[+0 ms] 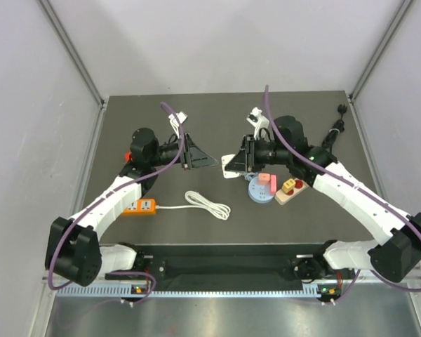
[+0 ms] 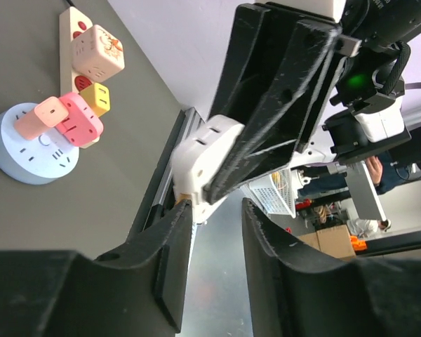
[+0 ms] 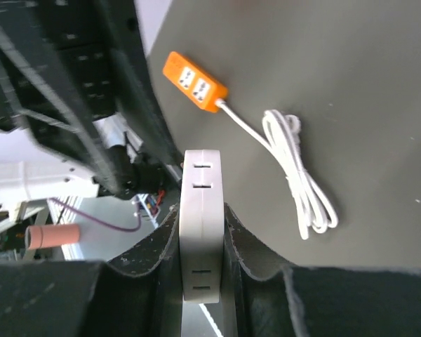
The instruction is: Insert the plug
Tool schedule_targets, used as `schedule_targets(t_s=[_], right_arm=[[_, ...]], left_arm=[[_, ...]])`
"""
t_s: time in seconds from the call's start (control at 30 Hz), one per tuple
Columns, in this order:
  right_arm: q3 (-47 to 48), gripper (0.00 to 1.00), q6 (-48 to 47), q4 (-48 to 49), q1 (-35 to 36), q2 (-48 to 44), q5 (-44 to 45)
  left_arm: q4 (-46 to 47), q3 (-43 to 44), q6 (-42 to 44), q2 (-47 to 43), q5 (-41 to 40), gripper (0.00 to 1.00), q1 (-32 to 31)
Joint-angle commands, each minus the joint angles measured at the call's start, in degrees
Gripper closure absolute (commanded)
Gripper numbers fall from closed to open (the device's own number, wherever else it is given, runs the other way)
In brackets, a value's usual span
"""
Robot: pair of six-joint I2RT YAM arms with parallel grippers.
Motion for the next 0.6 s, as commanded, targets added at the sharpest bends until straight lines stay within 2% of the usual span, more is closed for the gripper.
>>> schedule_targets(t_s=[0.0,0.17,0.37,0.5,0.57], right_arm=[[-0.95,1.00,1.98,9.03,-0.37,-3.84,-4.51],[-1.92,1.00,2.95,10.89,-0.63,-4.81,-6.26],[-3.67,1.00,5.06,15.11,-0.72,-5.25,-7.94],[-4.29,1.00,5.15,15.29,-0.72,-5.16,-8.03],[-4.55,1.00,5.32,15.90,-0.72,-5.08,-8.20]], left_arm=[[5.09,1.67,0.40,0.04,1.01,0.61,-0.49],[3.50,1.58,1.72,-0.22,0.39,0.68,-0.85],[3.24,1.58,2.16,-0.22,-0.14,0.81,-1.11],[3.07,1.58,2.34,-0.22,-0.31,0.85,-1.29],[2.10,1.75,3.47,-0.22,-0.58,0.91,-1.20]])
